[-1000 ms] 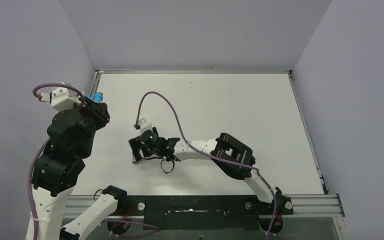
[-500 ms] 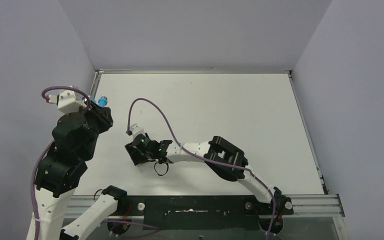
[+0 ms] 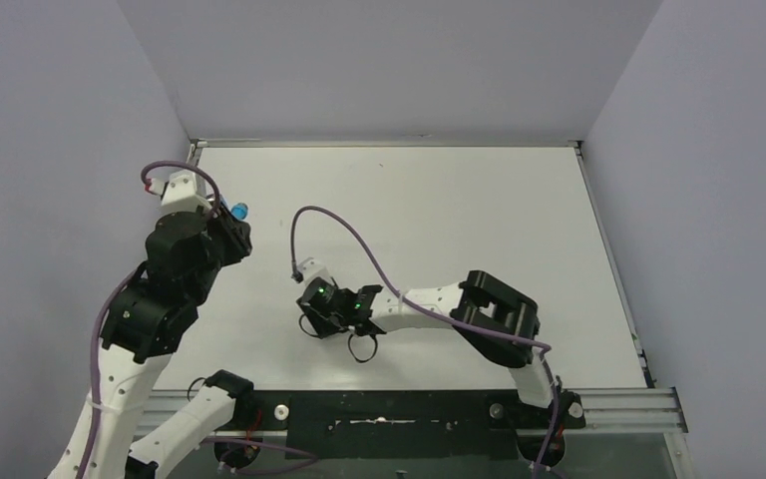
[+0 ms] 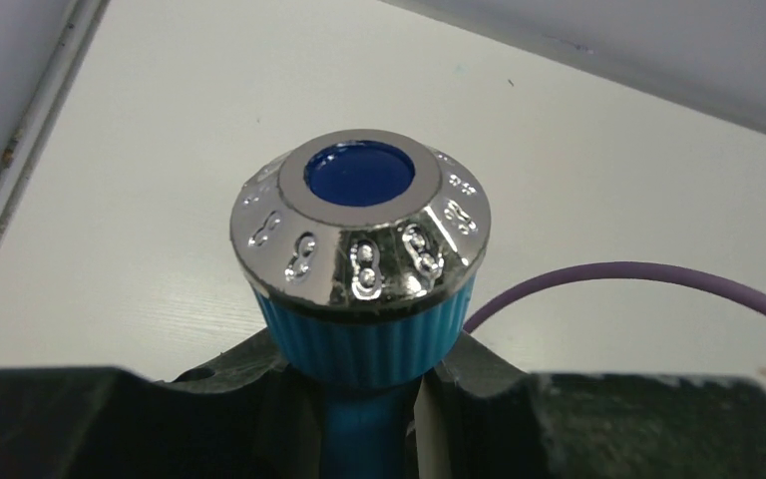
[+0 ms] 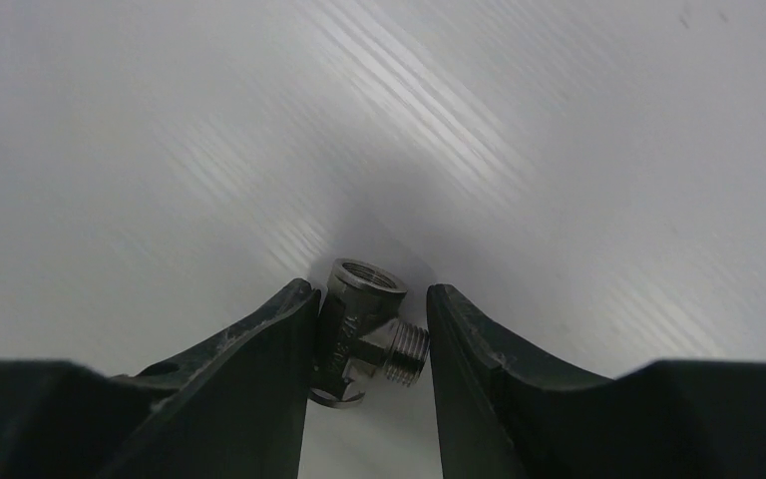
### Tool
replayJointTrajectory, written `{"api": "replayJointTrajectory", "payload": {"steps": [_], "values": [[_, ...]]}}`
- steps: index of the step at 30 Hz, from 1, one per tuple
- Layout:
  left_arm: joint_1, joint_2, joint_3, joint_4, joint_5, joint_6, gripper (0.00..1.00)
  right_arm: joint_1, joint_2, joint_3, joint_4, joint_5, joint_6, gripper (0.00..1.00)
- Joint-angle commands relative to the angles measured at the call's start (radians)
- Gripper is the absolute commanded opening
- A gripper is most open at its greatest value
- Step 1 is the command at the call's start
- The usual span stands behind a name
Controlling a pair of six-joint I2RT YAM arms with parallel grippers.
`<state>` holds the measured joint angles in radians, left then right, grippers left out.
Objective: Install the water faucets
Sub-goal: Adjust the adaptor at the center of the board.
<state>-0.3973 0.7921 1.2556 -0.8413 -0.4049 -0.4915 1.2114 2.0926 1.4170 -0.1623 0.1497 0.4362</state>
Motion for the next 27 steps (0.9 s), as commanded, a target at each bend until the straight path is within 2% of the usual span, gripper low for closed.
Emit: {"api": "replayJointTrajectory", "payload": {"steps": [1,7,10,14,21,27], "values": [[-0.018,0.022,-0.067,0.139,0.152,0.061,0.00,-0.055,-0.246,-0.248,-0.051,0.013,-0.050,0.32],[-0.014,0.013,-0.156,0.247,0.216,0.095,0.00,-0.111,-0.562,-0.586,-0.025,-0.029,-0.133,0.33],[-0.008,0.041,-0.148,0.235,0.181,0.059,0.00,-0.137,-0.677,-0.692,0.019,-0.058,-0.189,0.37],[-0.006,0.047,-0.138,0.270,0.230,0.102,0.00,-0.177,-0.751,-0.761,0.109,-0.172,-0.306,0.43],[-0.006,0.019,-0.152,0.301,0.238,0.111,0.00,-0.241,-0.619,-0.666,0.154,-0.411,-0.483,0.42],[-0.006,0.005,-0.156,0.295,0.283,0.145,0.00,-0.260,-0.418,-0.514,0.133,-0.491,-0.594,0.42]]}}
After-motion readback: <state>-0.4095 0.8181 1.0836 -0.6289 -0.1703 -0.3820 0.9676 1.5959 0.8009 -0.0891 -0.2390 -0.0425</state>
